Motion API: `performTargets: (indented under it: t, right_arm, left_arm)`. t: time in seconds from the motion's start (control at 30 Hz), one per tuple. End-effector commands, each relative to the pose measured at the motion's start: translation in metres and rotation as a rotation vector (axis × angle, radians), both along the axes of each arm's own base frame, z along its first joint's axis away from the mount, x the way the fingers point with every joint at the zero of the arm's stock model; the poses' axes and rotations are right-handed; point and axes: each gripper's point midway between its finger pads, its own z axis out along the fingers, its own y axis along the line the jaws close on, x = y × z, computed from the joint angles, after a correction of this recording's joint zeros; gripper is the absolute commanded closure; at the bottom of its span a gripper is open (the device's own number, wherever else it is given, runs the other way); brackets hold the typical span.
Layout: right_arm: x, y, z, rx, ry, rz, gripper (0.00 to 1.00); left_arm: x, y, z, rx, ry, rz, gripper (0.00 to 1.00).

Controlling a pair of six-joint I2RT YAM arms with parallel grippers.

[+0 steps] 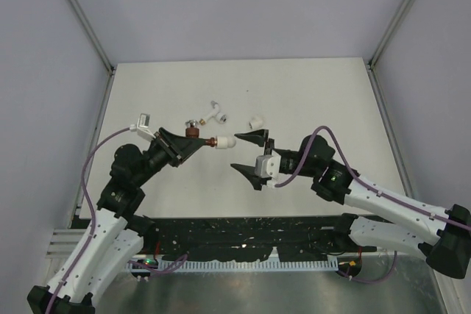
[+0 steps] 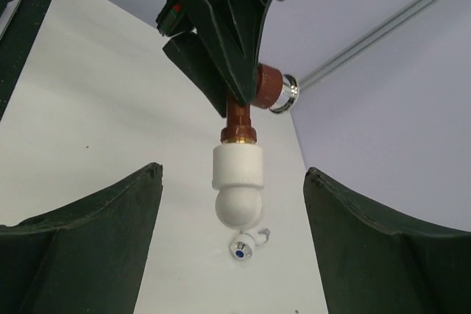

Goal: Install the water faucets

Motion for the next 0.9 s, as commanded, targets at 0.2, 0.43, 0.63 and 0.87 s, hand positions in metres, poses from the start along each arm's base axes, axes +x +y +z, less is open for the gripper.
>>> performTargets:
  t: [0.2,0.43,0.63,0.87]
  right_arm:
    - [0.011,0.013,0.022,0.039,-0.278,-0.057,0.19]
    - [0.017,0.020,0.007,-0.009,-0.276,-0.057,0.23]
    - [0.017,0.025,-0.002,-0.033,-0.254,-0.034,0.37]
    - [0.013,0.030,0.001,-0.010,-0.199,-0.003,0.76]
  left_arm:
    - [-0.013,-0.023,0.048,-0.178,0.042,-0.170,1.00]
    - [-0.018,-0.027,0.049,-0.198,0.054,-0.208,1.00]
    - [-0.021,-0.027,0.053,-0.201,0.037,-0.225,1.00]
    - [-0.024,-0.029,0.057,-0.201,0.015,-0.248,1.00]
